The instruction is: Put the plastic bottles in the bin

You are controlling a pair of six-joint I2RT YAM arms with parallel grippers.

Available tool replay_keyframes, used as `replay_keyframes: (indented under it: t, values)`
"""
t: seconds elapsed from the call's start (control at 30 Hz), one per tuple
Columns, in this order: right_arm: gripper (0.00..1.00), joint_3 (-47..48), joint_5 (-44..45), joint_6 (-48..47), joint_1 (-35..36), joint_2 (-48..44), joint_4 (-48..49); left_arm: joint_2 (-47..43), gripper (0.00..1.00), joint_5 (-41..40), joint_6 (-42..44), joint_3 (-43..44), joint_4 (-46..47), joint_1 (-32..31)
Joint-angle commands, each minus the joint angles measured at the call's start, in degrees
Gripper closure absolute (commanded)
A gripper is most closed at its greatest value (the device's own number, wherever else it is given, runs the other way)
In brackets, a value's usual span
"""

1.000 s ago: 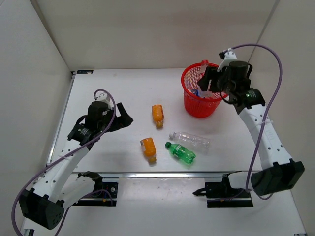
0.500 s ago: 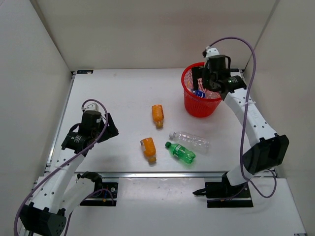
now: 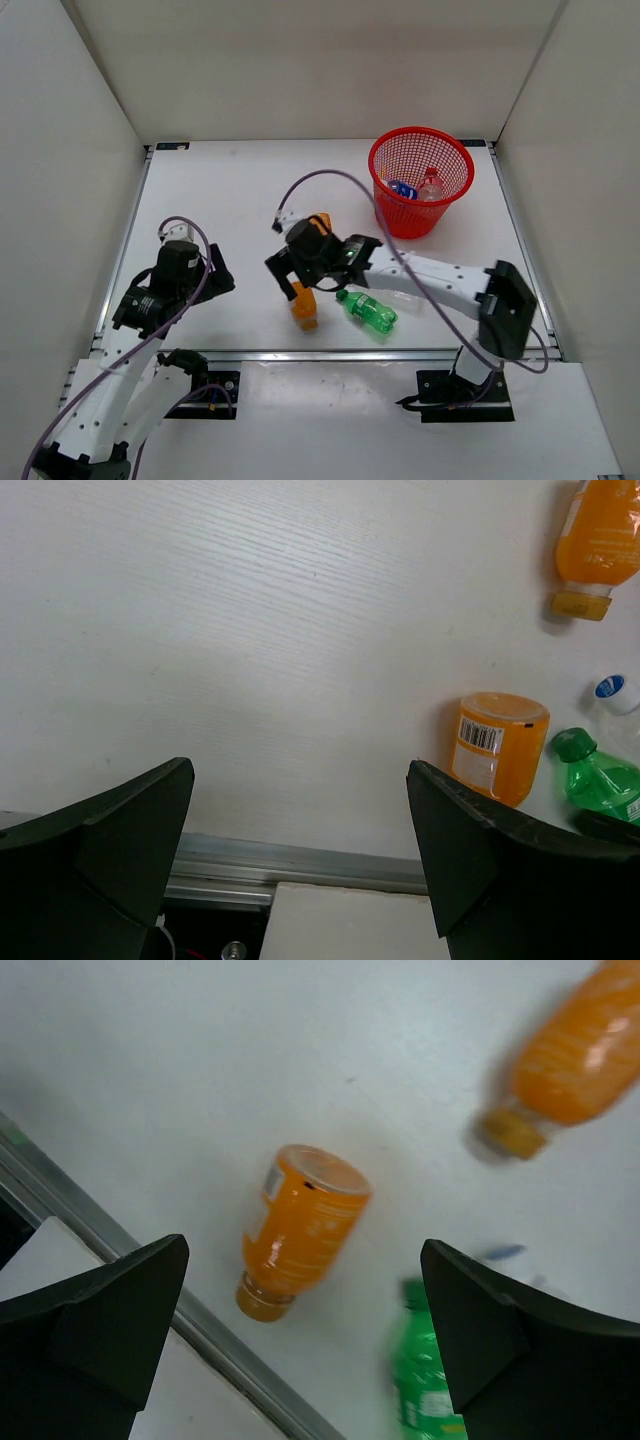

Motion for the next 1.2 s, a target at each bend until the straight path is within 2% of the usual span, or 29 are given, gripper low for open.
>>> replay_keyframes:
  t: [0.0, 0.23, 0.27, 0.33, 0.37, 0.4, 0.5, 0.6, 0.7, 0.87, 0.9, 0.93, 1.0, 1.03, 1.1, 1.17]
  values:
    - [0.01, 1.1, -1.2, 6.5, 2.5, 7.0, 4.8, -2.4, 0.02, -1.6, 0.1, -0.8, -2.6, -0.7]
    - [0.01, 1.6, 6.2, 10.6, 4.7, 17.4, 3.6, -4.8, 0.01, -1.0, -0.5, -1.6, -4.6, -1.4]
    - [0.05, 1.6, 5.8, 11.1, 4.3, 18.5, 3.6, -4.8, 0.01, -1.1, -0.5, -1.6, -4.4, -1.8]
    - [0.21, 2.0, 3.5, 11.9, 3.5, 19.9, 2.6, -5.0, 0.01, -1.4, -0.7, -1.6, -4.4, -2.0]
    - [0.42, 2.3, 2.5, 12.6, 3.1, 20.0, 2.5, -4.9, 0.02, -1.2, -0.5, -1.7, -4.4, -2.0]
    - [0.54, 2.5, 1.8, 12.1, 3.0, 18.7, 3.1, -4.8, 0.01, -0.6, -0.3, -2.0, -4.0, -1.7]
    - [0.6, 4.6, 3.1, 9.8, 2.7, 13.8, 2.9, -4.9, 0.02, -0.6, -0.3, -2.7, -3.8, -1.3]
    - [0.62, 11.5, 3.5, 6.9, -0.6, 8.3, -1.6, -5.2, 0.01, 0.7, 0.2, -2.6, -2.6, -1.1]
    - [0.62, 15.4, 3.2, 2.3, -7.7, 2.4, -4.5, -5.7, 0.01, 2.2, -0.3, -2.7, -0.6, -1.7]
    - [0.58, 19.1, 4.3, -6.5, -27.9, -2.9, -6.6, -3.5, 0.01, 3.4, 0.1, -2.8, 1.1, -1.4]
    - [0.58, 20.4, 3.9, -6.8, -33.7, -2.9, -5.8, -3.2, 0.02, 4.0, 0.4, -2.8, 1.9, -1.4]
    - [0.56, 21.0, 1.7, -8.1, -35.7, -2.0, -5.7, -3.9, 0.01, 4.6, 0.4, -3.4, 2.9, -1.3]
    - [0.57, 21.9, -0.5, -10.3, -44.1, -1.0, -3.0, -4.2, 0.01, 4.6, 0.4, -3.8, 4.2, -1.2]
    - [0.57, 22.6, -2.1, -11.5, -45.6, 0.4, -3.2, -4.1, 0.01, 5.1, -0.2, -4.2, 5.3, -1.3]
    - [0.52, 24.3, -3.5, -13.0, -49.1, 3.3, -2.5, -3.8, 0.02, 6.9, -0.1, -3.9, 6.3, -1.0]
    - [0.3, 26.9, -3.1, -13.8, -50.2, 6.0, -4.0, -3.0, 0.01, 7.7, -0.3, -3.8, 6.6, -1.0]
